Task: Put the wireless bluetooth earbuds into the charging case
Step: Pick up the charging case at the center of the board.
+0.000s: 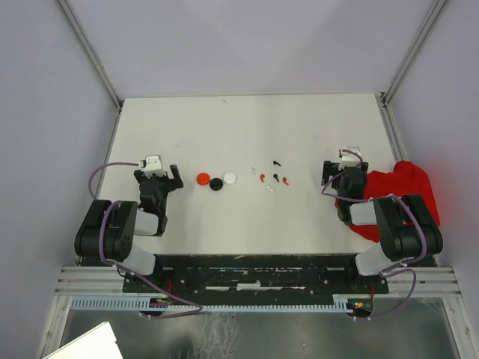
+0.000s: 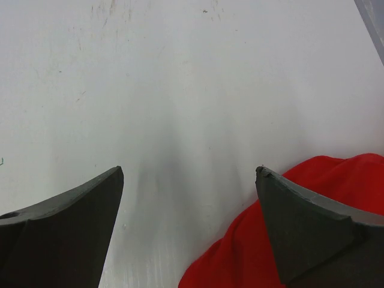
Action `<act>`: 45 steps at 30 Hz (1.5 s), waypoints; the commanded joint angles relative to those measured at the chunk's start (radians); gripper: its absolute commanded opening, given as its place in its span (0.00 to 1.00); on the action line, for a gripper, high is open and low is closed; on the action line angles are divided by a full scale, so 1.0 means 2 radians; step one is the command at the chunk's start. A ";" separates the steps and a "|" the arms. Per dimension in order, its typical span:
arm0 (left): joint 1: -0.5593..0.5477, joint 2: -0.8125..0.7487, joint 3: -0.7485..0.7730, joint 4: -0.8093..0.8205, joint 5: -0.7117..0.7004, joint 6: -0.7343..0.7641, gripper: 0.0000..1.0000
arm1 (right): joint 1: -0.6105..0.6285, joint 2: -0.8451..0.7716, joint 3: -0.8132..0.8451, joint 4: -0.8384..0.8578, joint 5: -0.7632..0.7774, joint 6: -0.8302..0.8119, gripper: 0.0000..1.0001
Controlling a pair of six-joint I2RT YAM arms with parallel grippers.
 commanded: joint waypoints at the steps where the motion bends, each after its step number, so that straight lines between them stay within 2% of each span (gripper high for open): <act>1: -0.001 0.000 0.003 0.032 -0.013 0.030 0.99 | -0.001 -0.009 0.010 0.014 -0.004 0.005 1.00; 17: -0.001 0.000 0.003 0.032 -0.012 0.030 0.99 | -0.002 -0.009 0.010 0.014 -0.004 0.005 1.00; 19: -0.001 -0.001 0.001 0.037 -0.014 0.031 0.99 | -0.001 -0.030 0.014 -0.004 0.019 0.012 0.99; 21: -0.005 -0.022 0.014 -0.006 0.005 0.043 0.99 | 0.000 -0.078 0.056 -0.131 0.027 0.016 0.99; 24: -0.016 -0.066 0.095 -0.185 0.005 0.047 0.99 | 0.001 -0.106 0.140 -0.268 0.047 0.074 0.99; 25: -0.018 -0.072 0.128 -0.234 -0.002 0.034 0.99 | 0.001 -0.107 0.173 -0.314 0.027 0.081 0.99; 28: -0.018 -0.077 0.209 -0.343 -0.043 -0.070 0.99 | 0.009 -0.096 0.261 -0.407 -0.059 0.083 0.99; 30: -0.018 -0.080 0.236 -0.367 -0.024 -0.116 0.99 | 0.025 -0.094 0.306 -0.441 -0.098 0.088 0.99; 32: -0.017 -0.083 0.246 -0.359 0.015 -0.165 0.99 | 0.055 -0.091 0.344 -0.468 -0.099 0.083 0.99; 35: -0.015 -0.071 0.270 -0.386 0.052 -0.242 0.99 | 0.131 -0.064 0.426 -0.543 -0.035 0.062 0.99; 37: -0.012 -0.060 0.282 -0.390 0.102 -0.251 0.99 | 0.176 -0.038 0.479 -0.586 -0.011 0.048 0.99; 39: -0.012 -0.054 0.289 -0.395 0.121 -0.253 0.99 | 0.195 -0.020 0.507 -0.586 -0.051 0.038 0.99; 42: -0.012 -0.050 0.296 -0.403 0.121 -0.247 0.99 | 0.191 0.008 0.487 -0.477 -0.119 0.105 0.99; 45: -0.011 -0.045 0.303 -0.419 0.120 -0.246 0.99 | 0.193 0.062 0.537 -0.482 -0.210 0.128 0.99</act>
